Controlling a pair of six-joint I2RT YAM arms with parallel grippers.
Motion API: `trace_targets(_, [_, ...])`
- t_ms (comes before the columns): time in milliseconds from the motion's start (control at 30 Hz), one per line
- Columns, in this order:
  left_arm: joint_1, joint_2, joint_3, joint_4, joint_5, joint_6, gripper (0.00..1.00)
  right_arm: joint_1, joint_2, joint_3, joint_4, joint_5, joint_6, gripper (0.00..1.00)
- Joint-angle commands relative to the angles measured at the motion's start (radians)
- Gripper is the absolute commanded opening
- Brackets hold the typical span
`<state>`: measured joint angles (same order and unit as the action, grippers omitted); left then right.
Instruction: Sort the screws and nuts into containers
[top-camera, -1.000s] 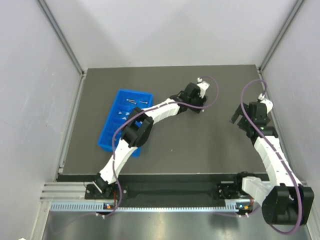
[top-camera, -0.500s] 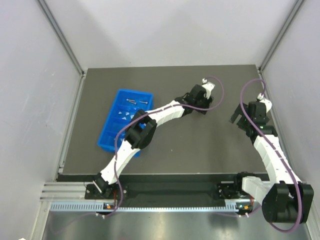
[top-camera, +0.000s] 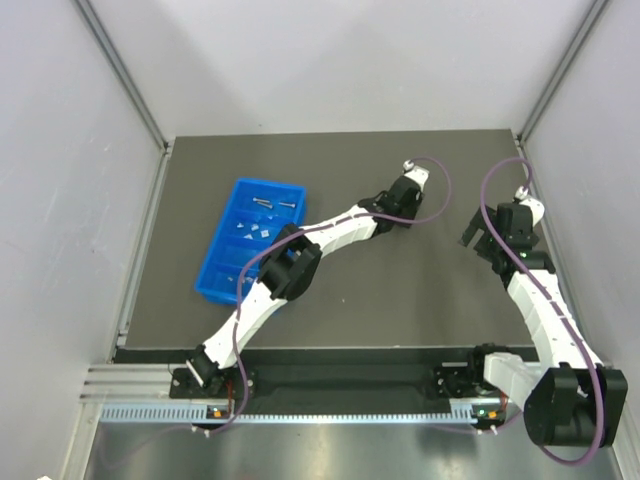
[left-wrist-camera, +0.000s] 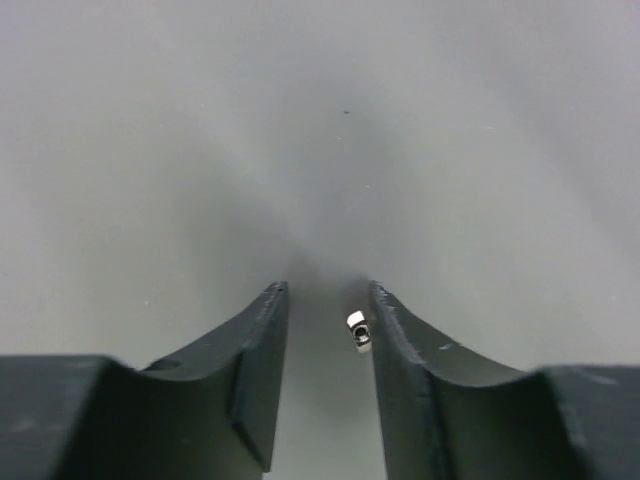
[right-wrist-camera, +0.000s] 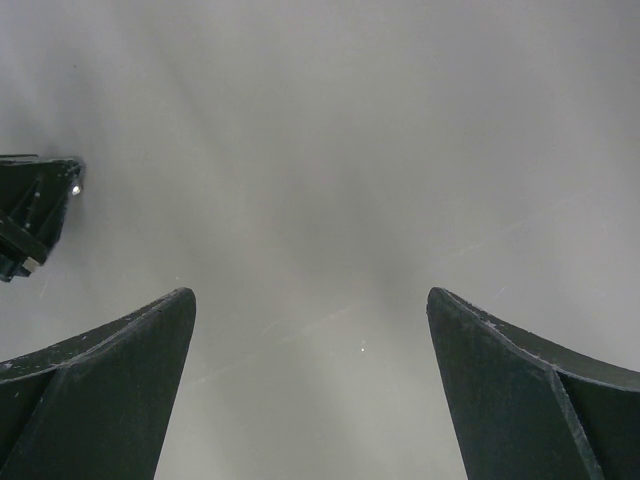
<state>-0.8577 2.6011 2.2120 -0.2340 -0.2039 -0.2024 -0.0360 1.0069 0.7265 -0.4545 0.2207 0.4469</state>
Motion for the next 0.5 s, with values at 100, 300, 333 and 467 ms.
trace_targets(100, [0.002,-0.029,-0.046,-0.050,-0.002,-0.081,0.37,-0.015,-0.024,-0.007,0.022,0.023,0.003,1.00])
trace_targets(300, [-0.014,-0.036,-0.043,-0.067,-0.011,-0.074,0.34,-0.015,-0.027,-0.004,0.019,0.025,0.001,1.00])
trace_targets(333, [-0.020,-0.042,-0.043,-0.079,-0.015,-0.072,0.35,-0.015,-0.028,-0.004,0.019,0.023,0.003,1.00])
trace_targets(467, [-0.040,-0.052,-0.049,-0.129,-0.078,-0.107,0.46,-0.015,-0.030,-0.010,0.020,0.023,0.003,1.00])
